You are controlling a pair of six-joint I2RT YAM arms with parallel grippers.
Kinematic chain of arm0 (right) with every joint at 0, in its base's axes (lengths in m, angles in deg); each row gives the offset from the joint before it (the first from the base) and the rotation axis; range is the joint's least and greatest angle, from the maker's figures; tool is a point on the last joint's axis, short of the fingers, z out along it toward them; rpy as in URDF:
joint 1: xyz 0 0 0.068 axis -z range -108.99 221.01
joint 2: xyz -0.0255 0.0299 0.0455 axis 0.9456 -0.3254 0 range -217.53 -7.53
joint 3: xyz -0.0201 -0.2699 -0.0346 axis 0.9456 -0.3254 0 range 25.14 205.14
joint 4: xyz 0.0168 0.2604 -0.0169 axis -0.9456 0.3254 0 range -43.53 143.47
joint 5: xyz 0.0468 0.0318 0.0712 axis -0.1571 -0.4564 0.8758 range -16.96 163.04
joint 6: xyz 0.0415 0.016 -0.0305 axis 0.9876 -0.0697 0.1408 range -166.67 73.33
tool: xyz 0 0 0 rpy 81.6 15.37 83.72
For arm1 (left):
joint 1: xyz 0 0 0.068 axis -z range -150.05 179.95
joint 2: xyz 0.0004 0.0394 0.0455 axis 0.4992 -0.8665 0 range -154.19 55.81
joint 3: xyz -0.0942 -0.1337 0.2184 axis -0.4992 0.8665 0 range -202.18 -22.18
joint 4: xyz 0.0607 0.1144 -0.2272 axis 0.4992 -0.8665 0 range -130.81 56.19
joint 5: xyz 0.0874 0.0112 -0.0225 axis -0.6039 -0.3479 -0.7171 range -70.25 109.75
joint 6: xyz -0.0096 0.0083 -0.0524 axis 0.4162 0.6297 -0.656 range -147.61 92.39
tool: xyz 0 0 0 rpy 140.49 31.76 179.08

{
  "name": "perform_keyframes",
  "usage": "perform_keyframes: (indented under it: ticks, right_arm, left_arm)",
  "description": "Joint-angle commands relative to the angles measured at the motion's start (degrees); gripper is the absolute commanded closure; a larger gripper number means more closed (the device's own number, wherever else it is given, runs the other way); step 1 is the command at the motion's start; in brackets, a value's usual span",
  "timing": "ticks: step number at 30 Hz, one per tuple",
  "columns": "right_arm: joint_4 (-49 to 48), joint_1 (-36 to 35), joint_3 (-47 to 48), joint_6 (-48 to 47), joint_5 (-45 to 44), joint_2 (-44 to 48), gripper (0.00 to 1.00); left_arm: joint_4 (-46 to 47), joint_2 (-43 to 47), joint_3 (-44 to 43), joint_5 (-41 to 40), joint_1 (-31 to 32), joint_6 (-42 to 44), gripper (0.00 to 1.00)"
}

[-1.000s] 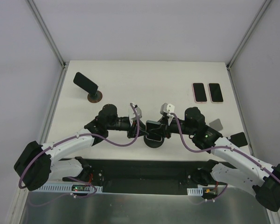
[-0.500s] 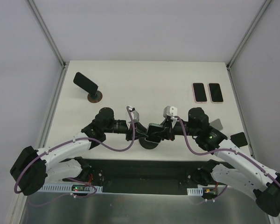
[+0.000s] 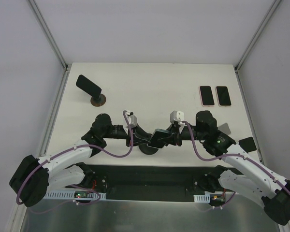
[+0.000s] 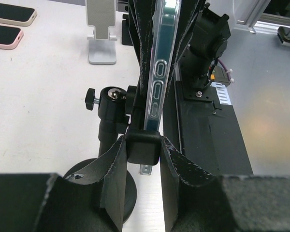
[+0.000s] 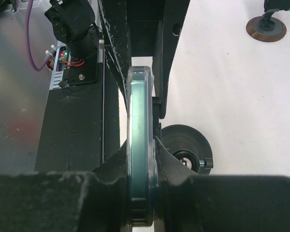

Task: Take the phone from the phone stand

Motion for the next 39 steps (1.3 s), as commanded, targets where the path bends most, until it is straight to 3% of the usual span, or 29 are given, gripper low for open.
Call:
perform_keyframes:
  ticks: [1,12,21,26,31,39]
  right_arm:
    - [6.5,3.42,1.1,-3.22,-0.24,1.51,0.99]
    - [5.45,3.42,3.03,-4.71,8.63,1.16,0.99]
    - [3.52,3.42,9.62,-6.29,15.92,-6.13,0.99]
    - [4.91,3.42,12.35,-7.78,20.23,-9.21,0.99]
    - [7.65,3.42,13.32,-9.46,21.9,-10.79,0.99]
    - [8.52,2.81,17.88,-11.47,28.32,-15.18,0.99]
  left_arm:
    - [4.26,1.13,2.18,5.62,-4.77,-4.2,1.0]
    - [7.52,-0.28,2.36,6.67,-6.79,-8.16,1.0]
    - [9.45,-2.48,1.65,7.91,-7.67,-10.62,1.0]
    - [14.02,-1.69,2.88,7.29,-9.51,-15.01,0.94]
    - [17.71,-1.07,3.68,9.21,-9.69,-17.56,0.81]
    - [23.15,-5.37,2.27,13.35,-9.69,-22.13,0.74]
